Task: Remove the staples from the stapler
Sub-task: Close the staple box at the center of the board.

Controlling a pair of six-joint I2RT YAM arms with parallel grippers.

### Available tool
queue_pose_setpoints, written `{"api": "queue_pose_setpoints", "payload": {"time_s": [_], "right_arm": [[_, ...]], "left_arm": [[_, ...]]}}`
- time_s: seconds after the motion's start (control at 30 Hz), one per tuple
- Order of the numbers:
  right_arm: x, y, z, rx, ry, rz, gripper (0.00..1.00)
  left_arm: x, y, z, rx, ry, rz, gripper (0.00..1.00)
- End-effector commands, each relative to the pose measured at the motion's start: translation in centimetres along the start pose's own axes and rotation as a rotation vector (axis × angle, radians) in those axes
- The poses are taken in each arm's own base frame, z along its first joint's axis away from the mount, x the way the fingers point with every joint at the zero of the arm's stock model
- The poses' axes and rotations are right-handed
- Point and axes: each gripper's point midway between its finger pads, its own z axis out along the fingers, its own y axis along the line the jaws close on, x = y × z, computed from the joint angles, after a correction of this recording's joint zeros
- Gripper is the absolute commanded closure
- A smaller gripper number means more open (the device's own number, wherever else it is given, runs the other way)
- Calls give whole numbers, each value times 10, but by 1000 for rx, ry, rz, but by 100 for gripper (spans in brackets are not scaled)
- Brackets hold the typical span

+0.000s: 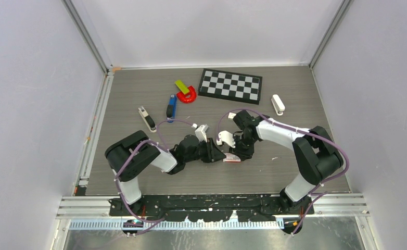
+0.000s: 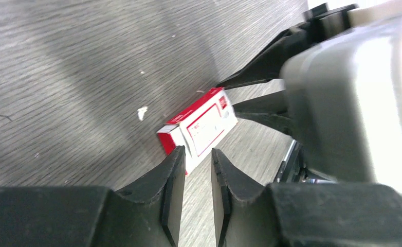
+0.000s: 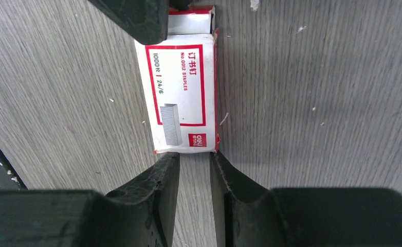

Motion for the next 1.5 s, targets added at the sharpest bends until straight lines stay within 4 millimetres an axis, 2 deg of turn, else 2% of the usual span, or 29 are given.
{"api": "queue_pose_setpoints", "payload": {"time_s": [0.0, 0.17, 0.33, 0.67, 1.07, 1.47], "right_arm": [[1, -10, 18, 20, 6, -15, 66], [2, -11, 18, 22, 10, -9, 66], [2, -11, 18, 21, 13, -8, 66], [3, -12, 18, 24, 14, -5, 66], [3, -12, 18, 22, 16, -6, 66], [1, -11, 19, 15, 6, -2, 66]], "left_arm": [[-23, -23, -5, 43, -57, 52, 73], [-21, -14, -10, -4, -57, 49, 74], [-16, -1, -15, -52, -66, 43, 79], [-12, 11, -18, -98, -58, 51, 93], [5, 25, -3, -129, 1, 46, 98], [15, 16, 12, -90, 34, 37, 99]]}}
